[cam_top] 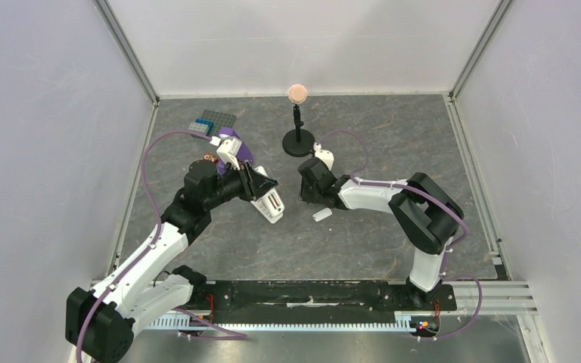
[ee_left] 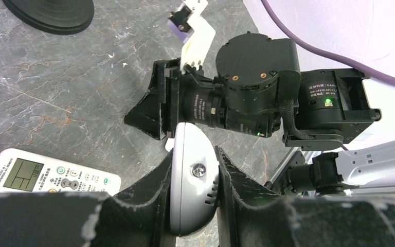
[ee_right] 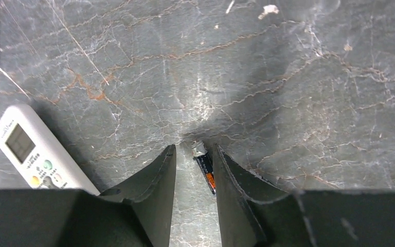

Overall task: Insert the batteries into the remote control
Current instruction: Pick up the battery from the center of the board.

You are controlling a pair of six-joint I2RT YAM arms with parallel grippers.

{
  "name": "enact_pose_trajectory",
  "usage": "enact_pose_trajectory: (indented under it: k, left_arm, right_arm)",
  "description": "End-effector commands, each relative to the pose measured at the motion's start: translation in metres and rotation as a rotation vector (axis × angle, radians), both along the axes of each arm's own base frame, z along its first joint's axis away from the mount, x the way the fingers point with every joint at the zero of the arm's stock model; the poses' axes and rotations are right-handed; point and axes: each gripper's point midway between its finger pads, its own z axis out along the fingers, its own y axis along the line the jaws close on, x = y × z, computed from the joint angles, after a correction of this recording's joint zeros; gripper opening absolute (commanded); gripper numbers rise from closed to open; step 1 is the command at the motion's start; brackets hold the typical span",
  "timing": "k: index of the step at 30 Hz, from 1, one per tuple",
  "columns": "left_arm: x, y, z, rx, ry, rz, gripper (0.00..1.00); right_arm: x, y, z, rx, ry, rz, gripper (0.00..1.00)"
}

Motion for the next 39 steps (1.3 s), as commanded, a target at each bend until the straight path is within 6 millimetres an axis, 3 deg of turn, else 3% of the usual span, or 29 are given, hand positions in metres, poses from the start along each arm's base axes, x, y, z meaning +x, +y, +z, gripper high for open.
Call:
enact_pose_trajectory:
  k: [1,11,14,20,24,27,33,39]
  left_arm:
    - [0.004,0.003,0.014,-0.043,-0.033,0.032,0.02]
    - [0.004,0.005,0.018,-0.055,-0.04,0.037,0.02]
    - [0.003,0.006,0.021,-0.059,-0.048,0.038,0.02]
    - [0.001,0.005,0.025,-0.07,-0.062,0.023,0.02]
    - [-0.002,0.005,0.028,-0.072,-0.082,0.012,0.02]
    - [-0.006,0.005,0.032,-0.085,-0.112,-0.004,0.02]
    - [-0.009,0.004,0.038,-0.113,-0.102,-0.004,0.02]
    - [-0.009,-0.002,0.039,-0.145,-0.001,-0.012,0.02]
  right_arm:
    - [-0.02,-0.022,-0.033,-0.291,0.055,0.152,0.34]
    - [-0.018,-0.04,-0.035,-0.521,0.043,0.249,0.27]
    - [-0.019,-0.041,-0.033,-0.535,0.034,0.276,0.24]
    - [-0.023,-0.038,-0.039,-0.538,0.056,0.331,0.07]
    - [-0.021,-0.033,-0.03,-0.493,0.024,0.314,0.02]
    - [-0.018,-0.026,-0.009,-0.417,-0.044,0.3,0.01]
    - [-0.009,-0.01,0.075,-0.198,-0.274,0.266,0.0]
    - [-0.022,0.001,0.151,0.021,-0.46,0.306,0.0]
